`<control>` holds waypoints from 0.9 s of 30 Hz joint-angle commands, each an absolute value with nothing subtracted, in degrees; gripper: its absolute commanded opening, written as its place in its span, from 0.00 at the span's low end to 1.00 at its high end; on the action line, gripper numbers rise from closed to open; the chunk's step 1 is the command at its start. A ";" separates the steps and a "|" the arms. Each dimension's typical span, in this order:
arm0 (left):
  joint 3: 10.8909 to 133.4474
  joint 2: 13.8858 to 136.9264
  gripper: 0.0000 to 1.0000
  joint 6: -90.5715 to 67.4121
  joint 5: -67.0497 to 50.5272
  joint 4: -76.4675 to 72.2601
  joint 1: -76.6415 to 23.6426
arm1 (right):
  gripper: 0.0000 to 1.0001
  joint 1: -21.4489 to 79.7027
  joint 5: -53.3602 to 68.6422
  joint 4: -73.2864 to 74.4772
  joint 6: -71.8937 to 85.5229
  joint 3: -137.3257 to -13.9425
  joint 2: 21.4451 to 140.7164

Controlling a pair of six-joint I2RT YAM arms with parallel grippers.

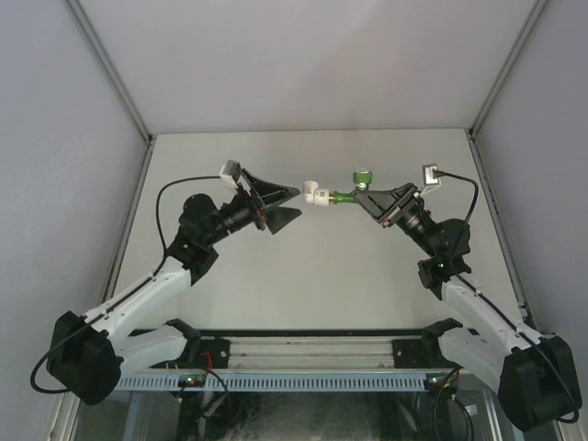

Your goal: Install the water faucets

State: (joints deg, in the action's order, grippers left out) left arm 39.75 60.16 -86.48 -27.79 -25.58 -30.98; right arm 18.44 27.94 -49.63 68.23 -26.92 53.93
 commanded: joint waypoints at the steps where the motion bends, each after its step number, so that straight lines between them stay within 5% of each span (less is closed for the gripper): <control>1: 44.02 62.71 1.00 -89.18 -29.70 -32.43 -31.91 | 0.00 19.42 28.86 -54.76 66.36 -28.47 53.07; 7: 46.17 66.87 0.98 -89.40 -30.08 -34.83 -33.31 | 0.00 20.40 29.56 -55.38 66.36 -28.91 54.18; 11: 46.78 69.12 0.85 -90.66 -30.53 -38.48 -33.98 | 0.00 20.90 29.99 -55.51 66.04 -29.38 54.87; 21: 48.12 70.97 0.27 -89.16 -33.15 -41.56 -34.67 | 0.00 21.42 29.55 -54.24 66.26 -29.40 55.33; 27: 51.48 72.29 0.00 -79.38 -34.48 -38.38 -35.27 | 0.00 22.60 30.03 -50.70 68.33 -29.67 55.19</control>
State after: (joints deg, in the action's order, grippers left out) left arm 45.15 71.77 -87.79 -31.31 -36.53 -33.78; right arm 21.10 28.97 -51.88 66.85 -27.05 55.57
